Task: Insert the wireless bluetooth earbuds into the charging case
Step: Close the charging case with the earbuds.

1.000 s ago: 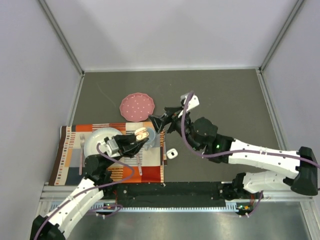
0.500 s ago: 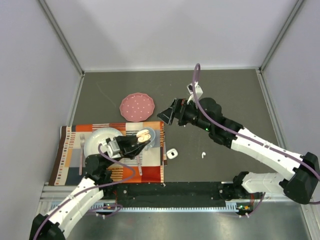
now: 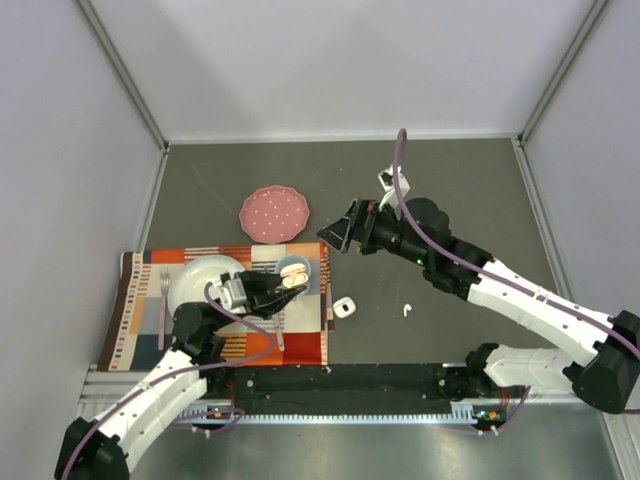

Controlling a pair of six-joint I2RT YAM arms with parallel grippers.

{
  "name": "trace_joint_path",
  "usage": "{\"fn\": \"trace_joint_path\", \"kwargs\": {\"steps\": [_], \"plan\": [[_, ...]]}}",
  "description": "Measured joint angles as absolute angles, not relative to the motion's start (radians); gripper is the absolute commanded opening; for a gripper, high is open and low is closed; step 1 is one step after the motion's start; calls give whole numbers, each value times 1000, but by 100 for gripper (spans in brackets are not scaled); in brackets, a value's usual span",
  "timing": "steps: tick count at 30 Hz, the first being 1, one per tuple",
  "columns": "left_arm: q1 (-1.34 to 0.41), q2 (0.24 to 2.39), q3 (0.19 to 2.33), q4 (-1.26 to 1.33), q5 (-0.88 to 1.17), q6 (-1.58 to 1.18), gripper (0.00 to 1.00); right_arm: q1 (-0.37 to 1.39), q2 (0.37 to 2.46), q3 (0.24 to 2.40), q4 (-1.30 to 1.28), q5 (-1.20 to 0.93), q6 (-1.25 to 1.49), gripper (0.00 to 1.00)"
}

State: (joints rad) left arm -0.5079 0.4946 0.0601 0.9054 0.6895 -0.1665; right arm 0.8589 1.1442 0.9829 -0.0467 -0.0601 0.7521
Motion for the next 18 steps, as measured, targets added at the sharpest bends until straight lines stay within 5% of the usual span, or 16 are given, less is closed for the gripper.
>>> {"fn": "trace_joint_path", "kwargs": {"steps": [18], "plan": [[-527,626,99,994,744,-193,0,867,1270,1038,-93,-108,730,99]]}}
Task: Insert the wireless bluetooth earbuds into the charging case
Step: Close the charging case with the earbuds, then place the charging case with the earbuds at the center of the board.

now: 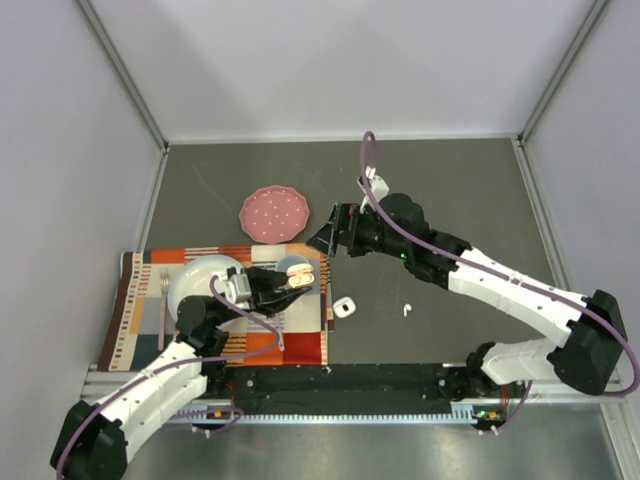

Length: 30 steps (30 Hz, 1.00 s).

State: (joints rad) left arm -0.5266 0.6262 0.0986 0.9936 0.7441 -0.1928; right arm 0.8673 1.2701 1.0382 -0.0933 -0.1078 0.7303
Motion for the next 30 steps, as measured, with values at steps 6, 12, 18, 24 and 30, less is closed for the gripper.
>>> {"fn": "trace_joint_path", "kwargs": {"steps": [6,12,18,24,30], "plan": [[-527,632,99,995,714,-193,0,892,1294,1072,-124,-132,701,99],[-529,654,99,1019,664,-202,0,895,1311,1096,-153,-176,666,97],[-531,657,99,1037,627,-211,0,894,1314,1102,-199,-213,623,93],[-533,670,99,1042,589,-223,0,895,1296,1109,-211,-159,599,99],[-533,728,202,871,544,-292,0,873,1129,1006,-233,121,658,99]]}}
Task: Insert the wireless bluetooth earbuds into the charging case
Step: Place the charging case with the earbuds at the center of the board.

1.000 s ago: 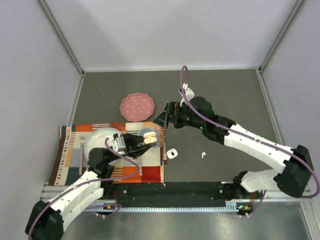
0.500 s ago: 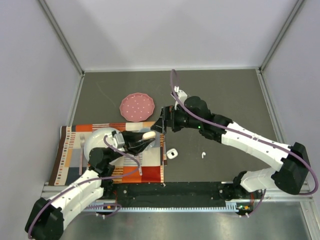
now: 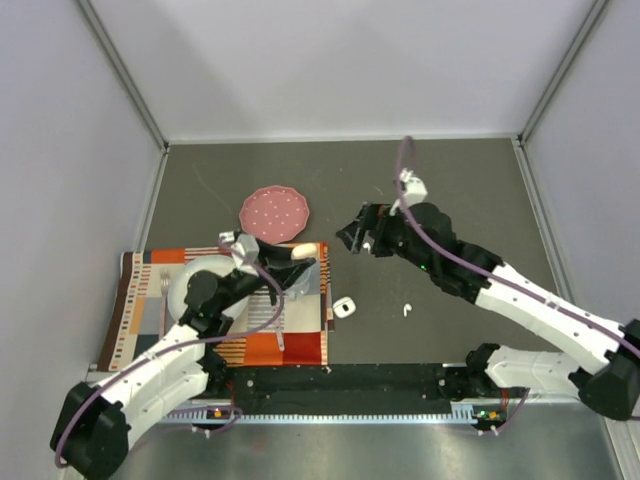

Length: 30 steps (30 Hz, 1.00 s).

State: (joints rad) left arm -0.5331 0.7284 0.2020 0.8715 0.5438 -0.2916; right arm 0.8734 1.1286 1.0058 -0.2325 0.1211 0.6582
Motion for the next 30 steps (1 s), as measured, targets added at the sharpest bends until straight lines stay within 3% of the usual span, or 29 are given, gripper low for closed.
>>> {"fn": "trace_joint_path", "kwargs": {"steps": [5,13,19,30], "plan": [[-533,900,433,731,535,-365,0,788,997,921,-247,247,735,99],[-533,1353,798,592,590,-511,0,756,960,895,-283,302,775,99],[-533,1643,934,533,583,-630,0,743,892,889,-312,367,786,99],[-526,1963,1120,520,560,-807,0,730,770,868,-368,513,797,99]]}}
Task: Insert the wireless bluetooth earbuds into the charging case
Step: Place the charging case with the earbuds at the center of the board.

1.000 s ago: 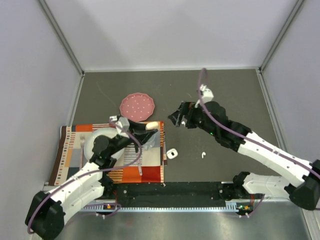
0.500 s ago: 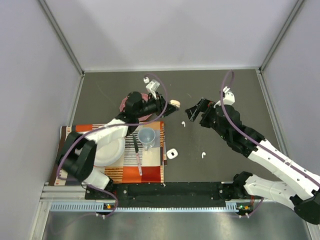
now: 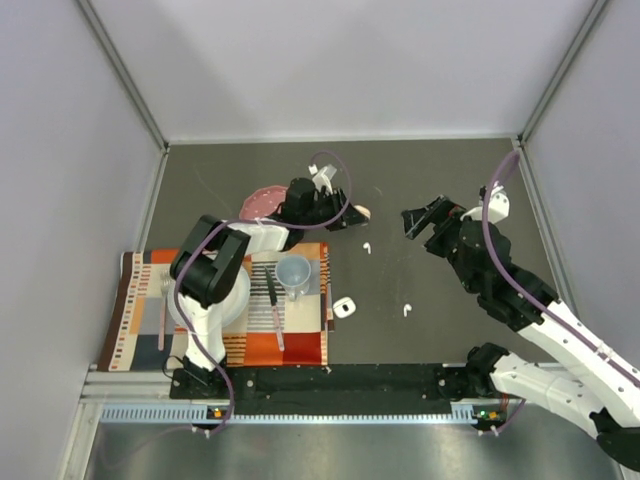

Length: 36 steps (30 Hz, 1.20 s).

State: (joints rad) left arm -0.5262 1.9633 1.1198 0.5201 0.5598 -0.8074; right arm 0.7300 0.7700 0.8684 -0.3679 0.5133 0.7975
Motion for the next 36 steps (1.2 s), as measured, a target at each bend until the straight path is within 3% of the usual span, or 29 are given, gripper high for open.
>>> {"fn": "trace_joint_path", "kwargs": {"steps": [16,27,30,36], "plan": [[-512,2084,1165,492,451,-884,11,719,800,864,-383,531,789,99],[-502,2122,1188,451,420,-892,27,712,813,865,-384,530,787,99],[-500,2139,1194,439,420,-892,39,710,812,865,-384,530,787,99],[-498,2146,1201,444,426,-899,47,710,812,865,-384,530,785,99]]}}
